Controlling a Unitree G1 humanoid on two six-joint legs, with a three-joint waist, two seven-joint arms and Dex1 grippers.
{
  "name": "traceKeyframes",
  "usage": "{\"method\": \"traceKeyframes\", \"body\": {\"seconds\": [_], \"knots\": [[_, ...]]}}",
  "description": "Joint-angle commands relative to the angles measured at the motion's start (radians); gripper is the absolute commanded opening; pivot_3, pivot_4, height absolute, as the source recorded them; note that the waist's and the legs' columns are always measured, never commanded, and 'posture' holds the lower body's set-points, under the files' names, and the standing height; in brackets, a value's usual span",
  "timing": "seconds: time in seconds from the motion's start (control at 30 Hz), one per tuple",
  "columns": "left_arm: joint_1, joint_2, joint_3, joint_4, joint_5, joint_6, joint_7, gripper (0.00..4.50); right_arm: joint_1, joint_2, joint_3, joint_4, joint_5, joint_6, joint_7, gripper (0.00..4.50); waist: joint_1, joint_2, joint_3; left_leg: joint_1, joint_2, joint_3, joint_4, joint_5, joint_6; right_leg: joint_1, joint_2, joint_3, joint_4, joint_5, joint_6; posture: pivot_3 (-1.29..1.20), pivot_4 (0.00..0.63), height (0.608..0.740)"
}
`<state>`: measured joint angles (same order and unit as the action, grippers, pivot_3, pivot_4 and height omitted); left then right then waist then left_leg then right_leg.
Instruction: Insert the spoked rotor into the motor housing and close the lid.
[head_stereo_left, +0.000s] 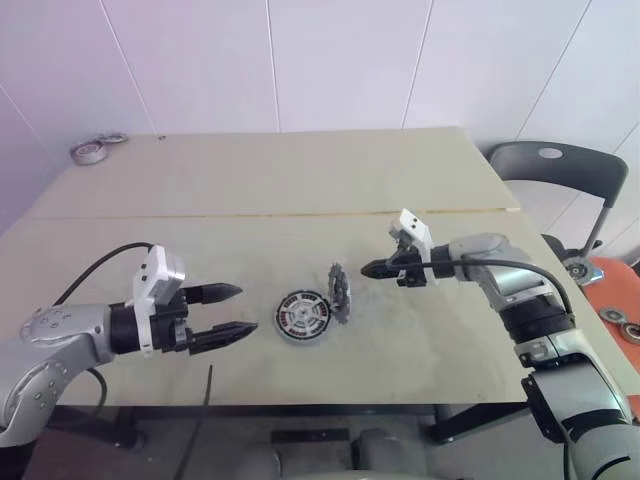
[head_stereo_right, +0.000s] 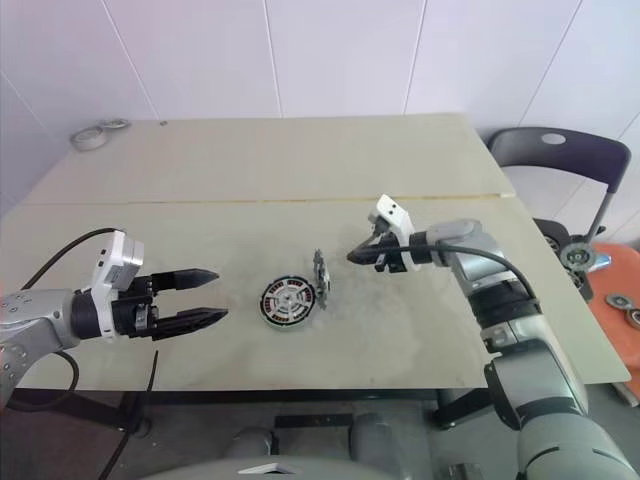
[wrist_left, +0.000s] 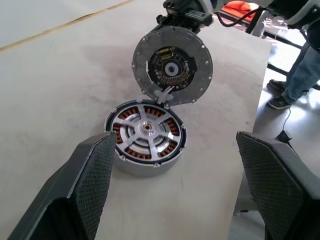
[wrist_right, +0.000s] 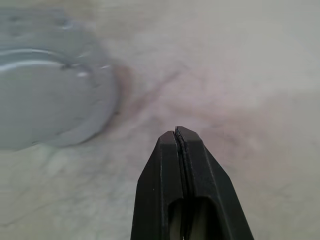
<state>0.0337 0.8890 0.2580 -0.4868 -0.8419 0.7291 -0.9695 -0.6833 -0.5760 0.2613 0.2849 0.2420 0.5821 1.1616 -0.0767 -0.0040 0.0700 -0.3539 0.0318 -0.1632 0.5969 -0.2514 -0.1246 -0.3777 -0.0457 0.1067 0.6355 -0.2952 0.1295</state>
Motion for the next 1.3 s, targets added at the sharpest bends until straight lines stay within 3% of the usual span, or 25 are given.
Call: {"method": "traceKeyframes", "body": {"seconds": [0.03, 0.23, 0.47, 0.77, 1.17, 1.3], "knots": [[-0.021, -0.002, 0.003, 0.0, 0.0, -0.016, -0.013, 4.07, 0.047, -0.015, 0.005, -0.106, -0.049, -0.12, -0.025, 0.01, 0.004, 0.0, 0.0, 0.0, 0.0, 0.0, 0.0, 0.0, 0.0, 0.0, 0.0, 0.0, 0.0, 0.0, 0.0, 0.0, 0.0, 0.74], [-0.017, 0.002, 0.007, 0.013, 0.009, -0.021, -0.03, 4.07, 0.187, -0.095, -0.014, -0.284, -0.019, -0.173, 0.068, 0.01, 0.012, 0.0, 0.0, -0.001, 0.0, 0.0, 0.001, 0.0, 0.0, 0.001, -0.001, 0.0, -0.002, 0.0, 0.0, 0.0, 0.0, 0.74], [-0.019, 0.003, 0.009, 0.024, 0.021, -0.025, -0.044, 4.07, 0.244, -0.192, 0.026, -0.464, -0.011, -0.101, 0.139, 0.01, 0.007, 0.0, 0.0, 0.001, 0.0, 0.0, 0.001, 0.0, 0.0, 0.003, 0.0, 0.0, -0.001, -0.002, -0.002, 0.0, 0.0, 0.74], [-0.025, -0.011, -0.005, 0.022, 0.028, -0.031, -0.035, 4.07, 0.177, -0.108, 0.003, -0.655, 0.148, 0.214, 0.049, 0.01, 0.009, -0.001, -0.001, 0.001, 0.0, 0.0, 0.003, 0.0, 0.0, 0.003, 0.0, 0.0, -0.001, -0.002, -0.003, 0.0, 0.0, 0.74], [-0.027, -0.022, -0.002, -0.001, 0.018, -0.018, -0.008, 4.07, 0.088, 0.001, 0.132, -0.695, 0.134, 0.291, -0.091, 0.01, 0.008, -0.001, -0.001, 0.0, 0.0, 0.0, 0.003, 0.0, 0.0, 0.003, 0.0, 0.0, -0.002, -0.002, -0.003, 0.0, 0.0, 0.74], [-0.013, -0.021, 0.011, -0.011, 0.012, -0.012, 0.004, 4.07, 0.072, 0.02, 0.095, -0.754, 0.208, 0.376, -0.121, 0.01, 0.008, -0.001, -0.001, 0.0, 0.0, 0.0, 0.003, 0.0, 0.0, 0.003, 0.0, 0.0, -0.002, -0.002, -0.003, 0.0, 0.0, 0.74]]}}
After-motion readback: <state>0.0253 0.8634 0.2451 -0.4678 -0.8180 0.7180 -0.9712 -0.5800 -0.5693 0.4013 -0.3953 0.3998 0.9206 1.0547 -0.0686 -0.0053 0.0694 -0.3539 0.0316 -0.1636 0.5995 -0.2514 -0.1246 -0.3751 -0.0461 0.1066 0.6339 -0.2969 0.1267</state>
